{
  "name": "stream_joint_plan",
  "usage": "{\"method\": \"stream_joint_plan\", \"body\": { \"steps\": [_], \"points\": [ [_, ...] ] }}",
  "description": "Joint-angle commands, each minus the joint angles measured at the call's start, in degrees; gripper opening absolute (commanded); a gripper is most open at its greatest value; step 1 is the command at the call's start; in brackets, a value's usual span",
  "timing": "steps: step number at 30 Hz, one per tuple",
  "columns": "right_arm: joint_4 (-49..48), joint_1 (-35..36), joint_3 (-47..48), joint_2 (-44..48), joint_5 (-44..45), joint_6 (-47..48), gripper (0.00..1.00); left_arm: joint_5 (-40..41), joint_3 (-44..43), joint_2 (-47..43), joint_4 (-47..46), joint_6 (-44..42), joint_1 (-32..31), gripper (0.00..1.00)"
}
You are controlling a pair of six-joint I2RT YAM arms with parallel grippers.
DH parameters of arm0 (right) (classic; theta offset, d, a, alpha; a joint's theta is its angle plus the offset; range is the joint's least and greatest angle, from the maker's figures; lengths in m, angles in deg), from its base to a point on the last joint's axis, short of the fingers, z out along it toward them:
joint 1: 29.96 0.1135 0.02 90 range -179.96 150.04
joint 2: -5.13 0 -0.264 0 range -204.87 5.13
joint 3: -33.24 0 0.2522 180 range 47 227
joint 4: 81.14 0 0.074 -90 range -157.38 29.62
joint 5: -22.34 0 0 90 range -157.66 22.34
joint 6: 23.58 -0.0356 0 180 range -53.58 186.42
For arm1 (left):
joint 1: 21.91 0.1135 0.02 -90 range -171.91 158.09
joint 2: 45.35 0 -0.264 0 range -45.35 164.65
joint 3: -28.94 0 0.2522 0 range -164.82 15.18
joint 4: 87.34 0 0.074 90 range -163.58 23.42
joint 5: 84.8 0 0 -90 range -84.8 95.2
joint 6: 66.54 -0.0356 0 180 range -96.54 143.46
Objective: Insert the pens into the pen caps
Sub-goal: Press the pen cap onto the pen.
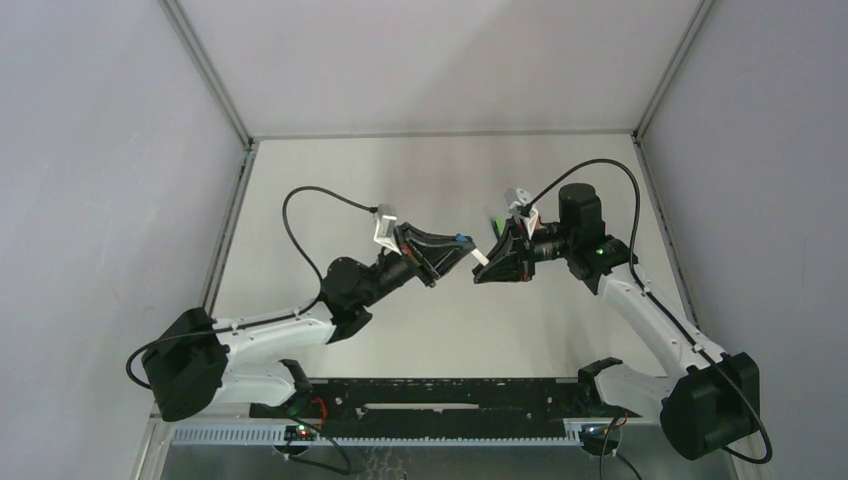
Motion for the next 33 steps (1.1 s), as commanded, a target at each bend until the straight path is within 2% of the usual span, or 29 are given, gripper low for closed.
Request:
{"method": "stream_joint_plan", "body": {
  "steps": [1,3,4,5,8,11,18,23,28,33],
  "points": [
    [-3.50,0.69,1.63,0.05,0.91,-2.73,0.00,0.19,-0.95,-0.22,-2.04,1.00,0.37,0.04],
    [-3.89,0.80,1.63,0.36,0.70,-3.32,0.00,0.27,-1.18,-0.16,-1.70,1.70,0.47,0.15],
    [-3.81,0.80,1.58,0.57,0.45,-3.28,0.00,0.38,-1.19,-0.30,-1.66,2.23,0.57,0.26],
    [-3.61,0.80,1.62,0.66,0.41,-3.14,0.00,0.39,-1.07,-0.55,-1.69,2.88,0.67,0.32],
    [-3.13,0.71,1.63,0.50,0.07,-2.73,0.00,0.22,-0.35,-1.83,-1.80,6.31,1.68,0.64],
    [-3.11,0.62,1.63,0.10,-0.67,-2.73,0.00,-0.98,0.96,-3.17,-4.70,9.61,2.87,0.82],
    [-3.54,0.62,1.62,-0.54,-1.05,-3.52,0.00,-0.95,-0.27,-4.00,-4.70,10.65,3.63,0.82],
    [-3.60,0.62,1.63,-0.54,-1.00,-3.61,0.00,-0.88,-1.67,-2.57,-4.16,10.20,3.70,0.68],
    [-3.79,0.62,1.63,-0.76,-0.95,-3.93,0.00,-1.65,-2.54,-1.42,-3.53,10.06,3.67,0.66],
    [-3.94,0.62,1.63,-0.80,-0.93,-4.16,0.00,-2.59,-3.95,-0.19,-2.80,9.84,3.72,0.60]
  ]
}}
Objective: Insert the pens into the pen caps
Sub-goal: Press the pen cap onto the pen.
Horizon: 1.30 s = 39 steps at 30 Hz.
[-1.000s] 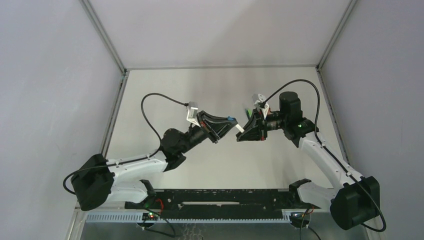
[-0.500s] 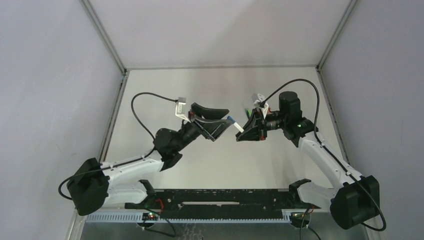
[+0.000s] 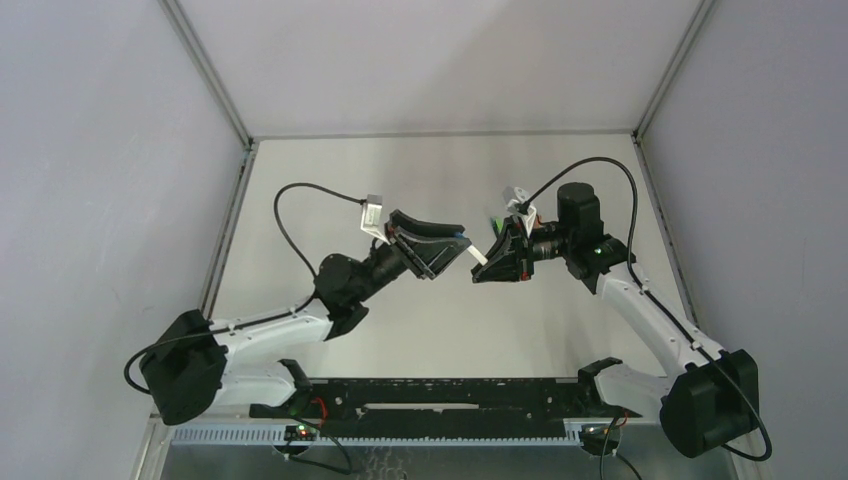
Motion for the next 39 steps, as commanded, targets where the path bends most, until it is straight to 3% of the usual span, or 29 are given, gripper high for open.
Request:
{"method": "stream_joint_plan", "body": {
  "steps": [1,6,10,15,21,25,28,32,36,39],
  "points": [
    [-1.90,0.17,1.63,-0.19,-0.76,-0.60,0.00,-1.85,-4.30,1.06,-0.31,0.04,0.26,0.59],
    [-1.97,0.22,1.63,-0.22,-0.53,-0.62,0.00,-3.22,-5.66,2.19,-0.30,0.41,0.28,0.44],
    [-1.97,0.20,1.63,-0.24,-0.20,-0.70,0.00,-4.30,-6.59,3.08,-0.52,0.99,0.21,0.40],
    [-2.16,0.20,1.63,0.04,0.30,-1.20,0.00,-5.95,-7.36,4.24,-0.44,1.40,0.27,0.01],
    [-3.21,0.14,1.63,1.05,1.11,-2.71,0.00,-2.67,-6.13,3.43,6.04,1.06,-0.38,0.00],
    [-1.54,0.44,2.36,1.77,7.63,-1.05,0.00,2.28,-6.87,3.91,14.46,4.45,-2.61,0.00],
    [2.58,1.42,3.90,1.47,12.09,1.36,0.00,1.64,-8.56,6.43,17.68,8.01,-4.26,0.00],
    [-3.88,0.58,3.64,-0.70,-1.01,-6.74,0.00,-4.52,-7.77,9.08,7.93,4.55,-6.38,0.00],
    [-19.64,-0.45,0.87,-1.58,-5.17,-22.13,0.00,-13.20,-3.23,12.56,-13.80,4.21,-6.17,0.00],
    [-25.67,0.24,-0.14,-1.03,-6.54,-28.05,0.00,-21.05,-4.09,15.86,-18.01,4.78,-5.63,0.00]
  ]
}}
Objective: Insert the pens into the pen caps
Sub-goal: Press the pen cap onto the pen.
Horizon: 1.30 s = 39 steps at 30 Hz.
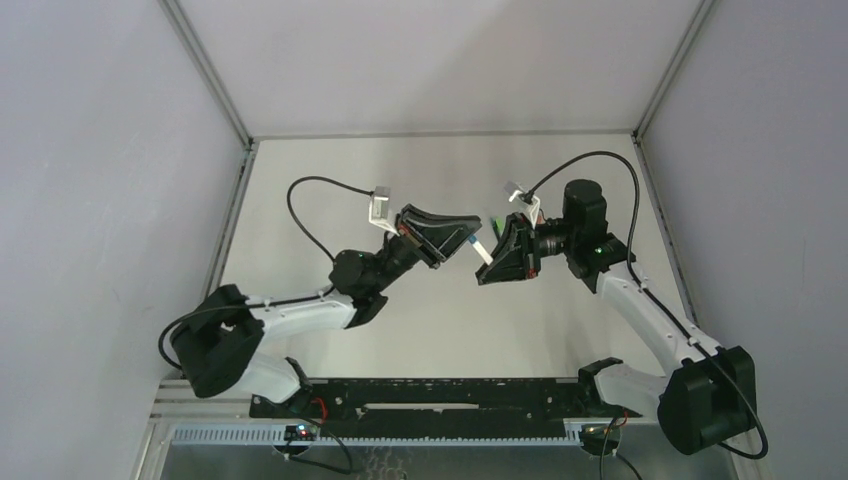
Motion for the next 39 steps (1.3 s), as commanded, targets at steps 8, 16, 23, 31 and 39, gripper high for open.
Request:
{"method": "stream_joint_plan", "body": {
  "steps": [8,16,23,31,39],
  "points": [
    [-12.33,1.78,2.08,2.38,1.39,-8.98,0.00,-35.90,-5.65,11.16,-7.17,0.05,-4.22,0.00],
    [-4.63,0.88,3.50,3.10,7.19,-4.10,0.00,-43.21,-10.12,17.13,-7.17,-1.65,-4.22,0.00],
    [6.94,-2.37,6.16,5.08,16.67,5.03,0.00,-34.53,-4.84,16.81,-6.72,-2.25,-2.51,0.01],
    [12.98,0.53,7.17,4.56,15.42,15.27,0.00,-25.11,-2.25,14.61,-5.47,-2.02,-1.60,0.17],
    [14.27,1.12,7.29,3.95,13.62,17.69,0.00,-22.66,-1.52,10.53,-5.37,-1.10,-0.44,0.30]
  ]
}}
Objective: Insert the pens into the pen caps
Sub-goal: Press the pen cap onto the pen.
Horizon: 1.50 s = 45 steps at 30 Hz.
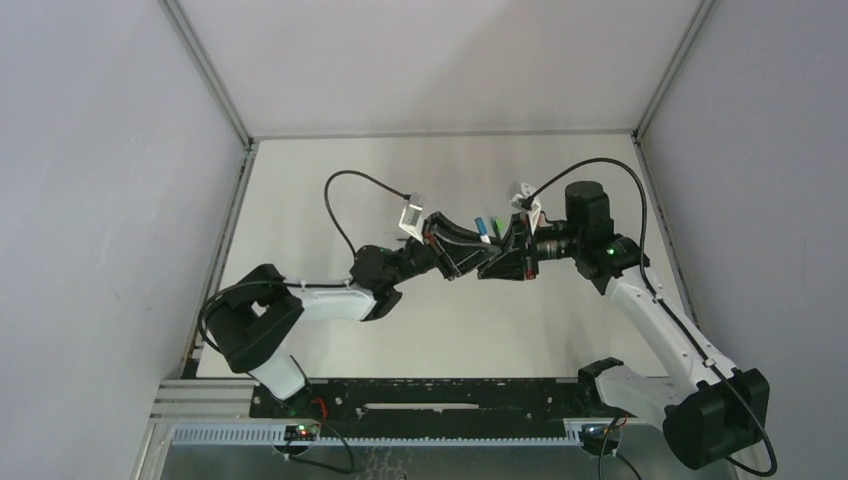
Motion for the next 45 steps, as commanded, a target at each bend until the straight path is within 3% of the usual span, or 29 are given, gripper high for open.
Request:
{"method": "stream_joint_plan", "body": {
  "steps": [1,6,13,17,22,33,40,45],
  "points": [
    [-4.81,0.05,2.99,-0.05,1.23,2.06,0.00,-6.26,1.82,-2.52,4.62,0.54,-1.16,0.32],
    [-4.51,0.09,2.98,-0.27,0.83,2.56,0.00,-5.18,3.28,-4.97,4.64,0.03,-0.99,0.43],
    [-3.26,-0.08,2.98,-0.31,0.15,4.41,0.00,-1.19,8.77,-10.87,5.66,-1.38,0.55,0.69],
    [-2.90,-0.13,2.99,-0.63,0.15,5.08,0.00,3.16,10.65,-16.62,12.57,-3.93,1.04,0.79],
    [-2.75,0.12,2.99,-0.91,0.63,5.36,0.00,9.46,6.77,-23.64,31.46,-7.62,1.01,0.80],
    [-2.69,0.31,2.99,-1.36,1.89,5.27,0.00,21.80,-4.54,-27.59,56.19,-9.14,-1.62,0.78],
    [-2.67,0.31,2.97,-1.53,2.34,5.20,0.00,24.94,-9.95,-25.93,59.51,-8.63,-3.18,0.74],
    [-2.66,0.49,2.98,-1.63,2.75,5.19,0.00,26.35,-13.23,-23.73,61.07,-7.53,-3.63,0.64]
  ]
}}
